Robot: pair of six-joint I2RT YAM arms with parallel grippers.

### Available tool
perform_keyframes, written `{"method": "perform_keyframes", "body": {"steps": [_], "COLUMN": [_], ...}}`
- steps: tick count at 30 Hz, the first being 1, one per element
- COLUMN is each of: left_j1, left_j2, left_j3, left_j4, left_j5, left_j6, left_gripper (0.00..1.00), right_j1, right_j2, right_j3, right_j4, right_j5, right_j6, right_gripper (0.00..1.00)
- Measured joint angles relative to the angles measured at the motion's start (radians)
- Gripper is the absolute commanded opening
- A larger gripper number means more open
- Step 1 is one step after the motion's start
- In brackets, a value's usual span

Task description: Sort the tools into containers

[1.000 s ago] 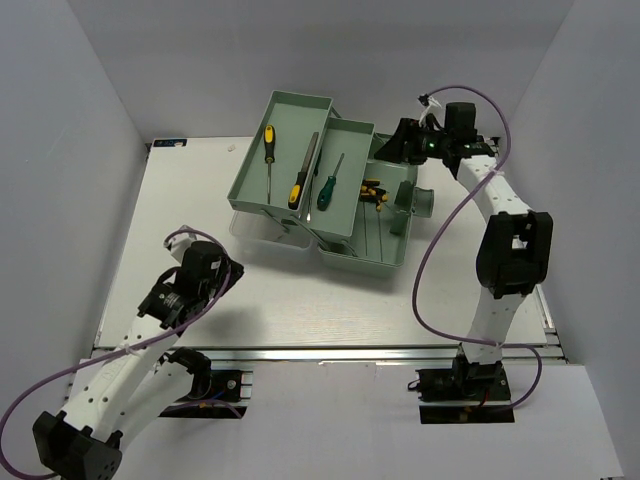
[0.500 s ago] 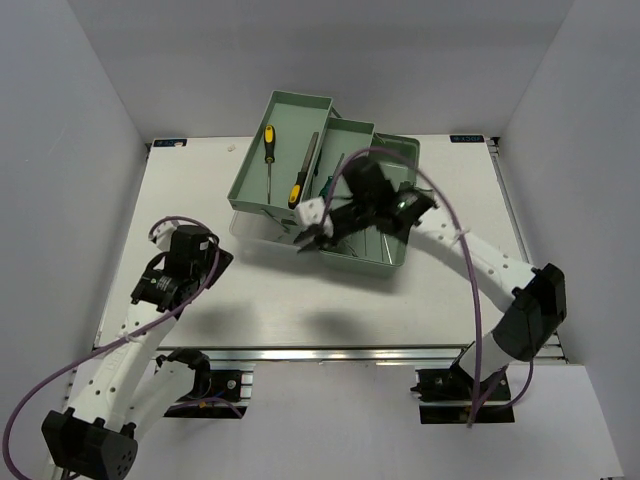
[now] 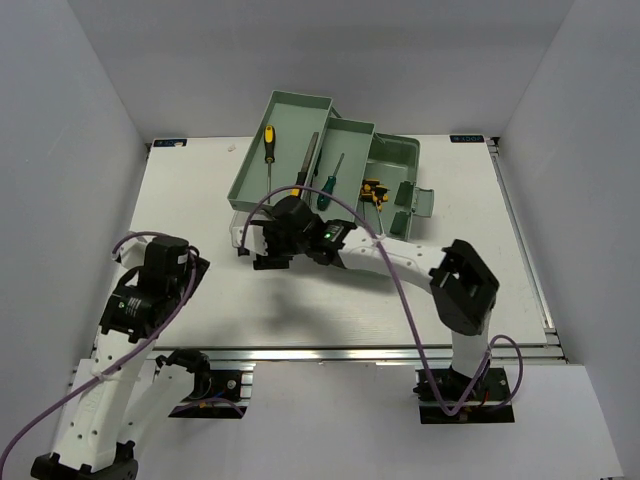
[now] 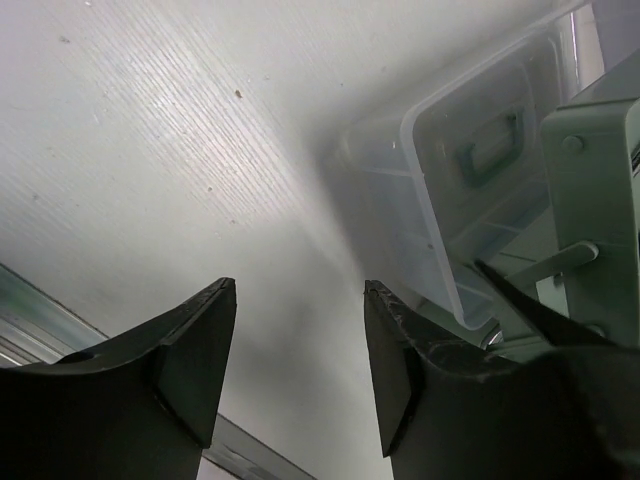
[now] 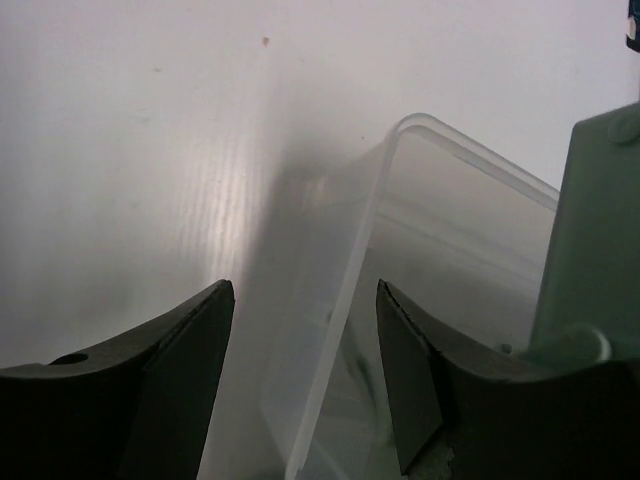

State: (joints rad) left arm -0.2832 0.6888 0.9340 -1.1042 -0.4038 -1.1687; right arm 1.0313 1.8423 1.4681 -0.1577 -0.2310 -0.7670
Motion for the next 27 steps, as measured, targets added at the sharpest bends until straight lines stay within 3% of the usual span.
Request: {"method": "perform_keyframes", "body": {"steps": [8, 11, 14, 16, 20, 27], "left_j1": [0.000, 0.000, 0.000, 0.000, 0.000, 0.000], "left_j2": [-0.038, -0.046, -0.041, -0.038, -0.035, 0.024], "left_j3": [0.005, 0.005, 0.003, -0.009, -0.105, -0.171], "left_j4": [-0.069, -0.081, -0.085, -0.076, -0.011, 0.069], "left_j5": [-0.012, -0.009, -0.006, -0.002, 0.047, 0.099], "left_j6": [-0.014, -0.017, -0.015, -0.013, -0.010, -0.010], "left_gripper": [0.64, 0.64, 0.65, 0.65, 0.64, 0.63], "right_j1": [0.047, 0.052, 0.051, 0.050, 0.045, 0.029], "right_j2": [0.212, 0.277, 0.325, 0.340, 0.337, 0.292], "right_j3": [0.164, 0.211, 0.231, 0.232, 0.232, 0.217], "right_j4": [0.084, 0.095, 0.093, 0.095, 0.100, 0.027], "right_j5": [0.210, 0.257, 0.289, 0.304, 0.306, 0.270], "right_j6": [0.004, -0.005, -0.022, -0.032, -0.013, 0.095], "right_gripper": [0.68, 0.62, 0.36, 0.28, 0.00, 0.00]}}
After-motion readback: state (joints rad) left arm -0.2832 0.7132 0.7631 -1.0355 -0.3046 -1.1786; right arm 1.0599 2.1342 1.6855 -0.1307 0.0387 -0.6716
